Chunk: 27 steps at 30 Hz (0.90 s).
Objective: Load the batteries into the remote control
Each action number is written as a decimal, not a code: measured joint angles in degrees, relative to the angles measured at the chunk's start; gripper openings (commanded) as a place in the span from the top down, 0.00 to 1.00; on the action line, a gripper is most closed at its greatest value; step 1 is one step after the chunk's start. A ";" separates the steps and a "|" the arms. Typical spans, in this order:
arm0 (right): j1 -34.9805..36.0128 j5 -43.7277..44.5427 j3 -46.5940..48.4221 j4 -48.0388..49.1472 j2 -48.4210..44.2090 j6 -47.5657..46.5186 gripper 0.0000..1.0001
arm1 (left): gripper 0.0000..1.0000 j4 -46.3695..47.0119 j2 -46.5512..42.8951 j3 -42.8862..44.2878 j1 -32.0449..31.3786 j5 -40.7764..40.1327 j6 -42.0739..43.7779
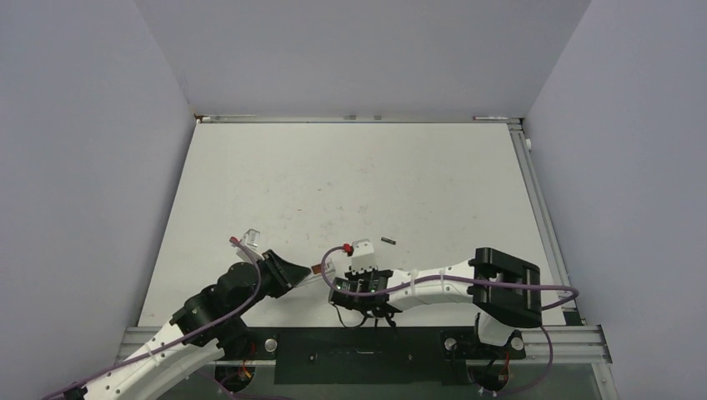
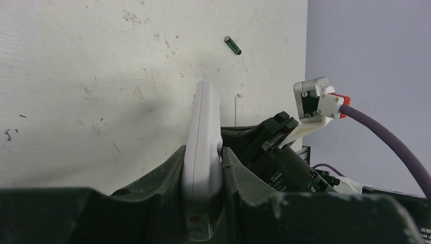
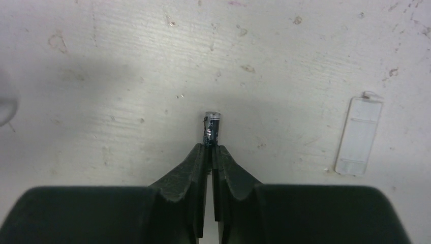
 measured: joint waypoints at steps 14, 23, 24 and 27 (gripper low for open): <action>-0.61 -2.10 -6.25 -1.55 -18.84 -9.86 0.92 | 1.00 21.73 16.04 -7.87 0.00 6.84 -4.79; -1.42 -5.57 -8.26 -1.75 -30.12 -18.47 0.92 | 1.00 40.48 33.20 -8.72 0.00 12.13 -6.27; -1.57 -6.10 -8.26 -1.73 -31.15 -19.45 0.92 | 1.00 41.97 34.75 -8.72 0.00 12.63 -6.25; -1.62 -7.96 -8.26 -1.31 -33.83 -22.75 0.92 | 1.00 47.01 40.79 -8.72 0.00 14.91 -5.97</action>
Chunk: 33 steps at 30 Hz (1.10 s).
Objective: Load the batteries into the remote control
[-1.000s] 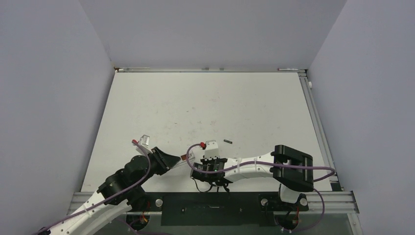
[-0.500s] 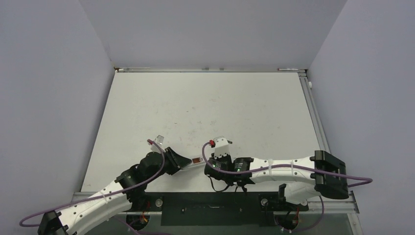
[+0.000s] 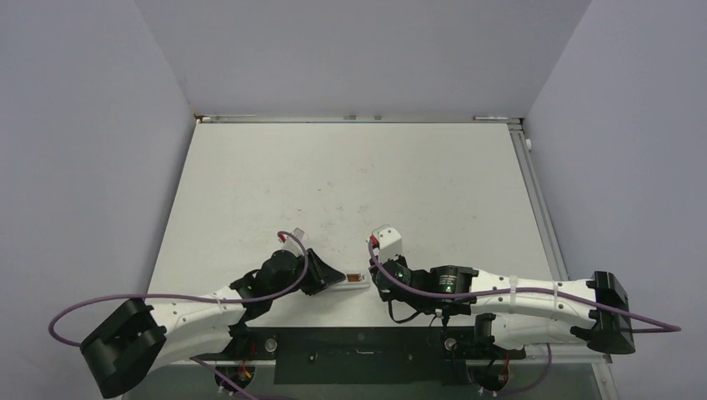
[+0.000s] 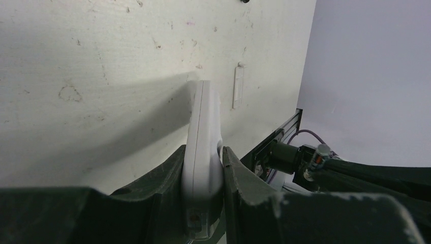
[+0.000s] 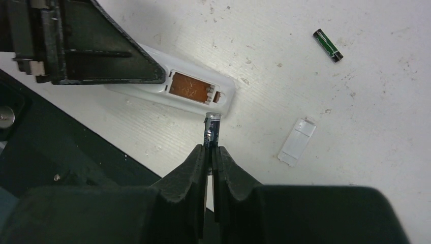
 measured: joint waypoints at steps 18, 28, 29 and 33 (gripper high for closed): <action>-0.17 -7.39 1.90 -0.59 -0.55 -12.24 0.92 | 0.93 7.78 11.67 2.19 3.08 8.68 3.41; -7.21 -4.11 3.91 -5.66 0.76 -4.85 0.92 | 0.78 3.80 6.82 0.90 3.28 5.79 0.90; -8.44 -3.91 3.89 -6.16 0.76 -3.98 0.92 | 0.74 3.63 6.47 0.72 3.28 5.49 0.48; -13.18 -3.39 2.47 -6.73 0.07 -0.37 0.92 | 0.58 2.12 6.14 0.61 3.37 4.09 -0.22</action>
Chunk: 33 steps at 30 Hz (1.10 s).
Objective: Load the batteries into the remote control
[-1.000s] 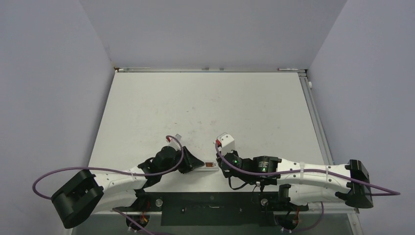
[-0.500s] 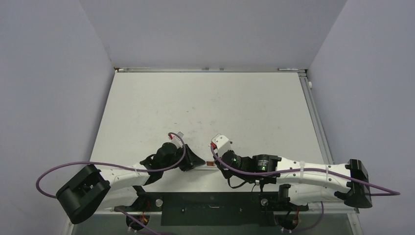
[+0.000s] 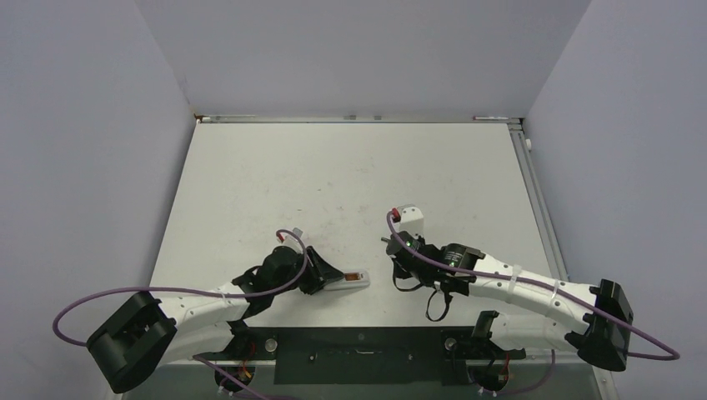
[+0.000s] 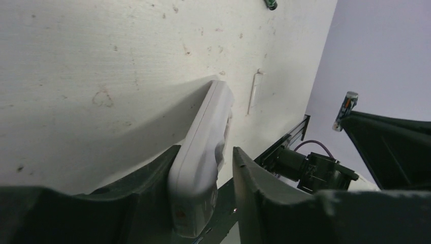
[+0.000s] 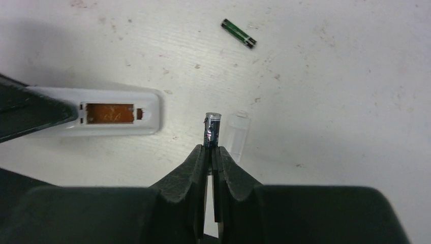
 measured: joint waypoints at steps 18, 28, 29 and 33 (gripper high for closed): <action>-18.45 -1.11 -8.37 3.30 5.75 4.44 0.92 | 0.43 -11.06 -3.19 0.00 -2.82 -3.21 -2.43; -20.63 -4.04 -10.69 7.45 8.81 4.37 0.92 | 0.42 -14.45 -2.03 2.49 -13.92 -8.72 -5.86; -20.63 -4.22 -10.69 7.67 8.81 4.37 0.92 | 0.42 -14.62 -1.42 3.02 -15.02 -9.11 -6.05; -20.63 -4.70 -10.69 7.76 8.70 4.24 0.92 | 0.42 -15.80 2.82 6.62 -19.06 -10.49 -6.03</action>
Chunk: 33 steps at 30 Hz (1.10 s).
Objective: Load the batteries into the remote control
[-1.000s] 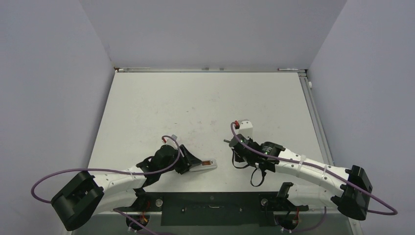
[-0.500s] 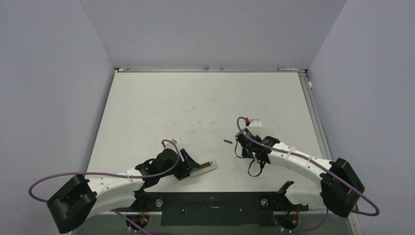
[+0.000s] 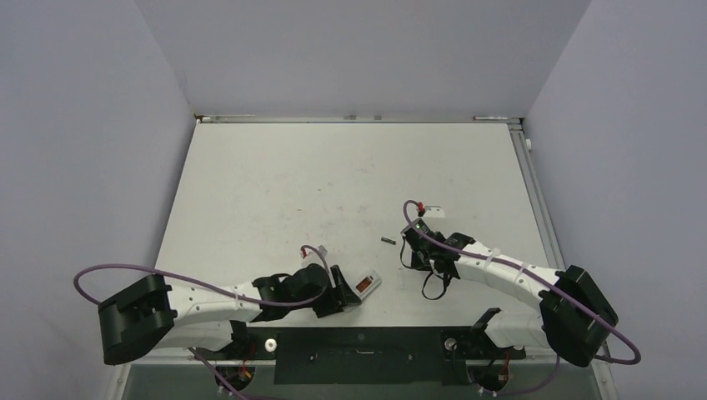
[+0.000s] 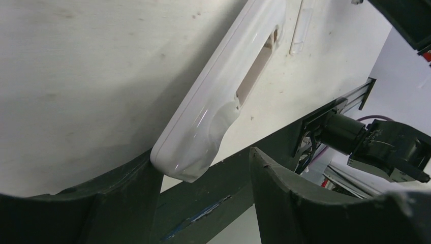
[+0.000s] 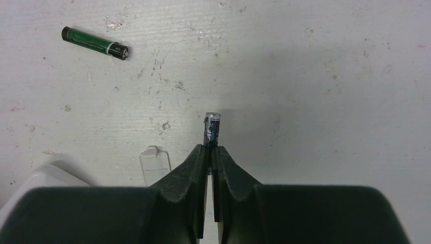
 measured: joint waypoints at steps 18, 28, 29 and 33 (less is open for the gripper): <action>-1.92 0.04 2.23 -5.42 -8.59 -1.79 0.92 | 0.42 -1.57 23.56 23.67 -10.32 2.45 6.12; -2.29 -0.26 1.66 -4.55 -8.02 -2.23 0.91 | 0.38 -16.79 16.41 29.09 -9.49 0.83 14.95; -2.29 -0.39 1.53 -4.48 -8.02 -2.25 0.92 | 0.37 -18.18 15.69 30.21 -8.85 0.63 16.28; -2.36 -0.59 1.25 -4.26 -8.02 -2.36 0.91 | 0.35 -22.23 14.60 34.84 -4.15 0.46 22.38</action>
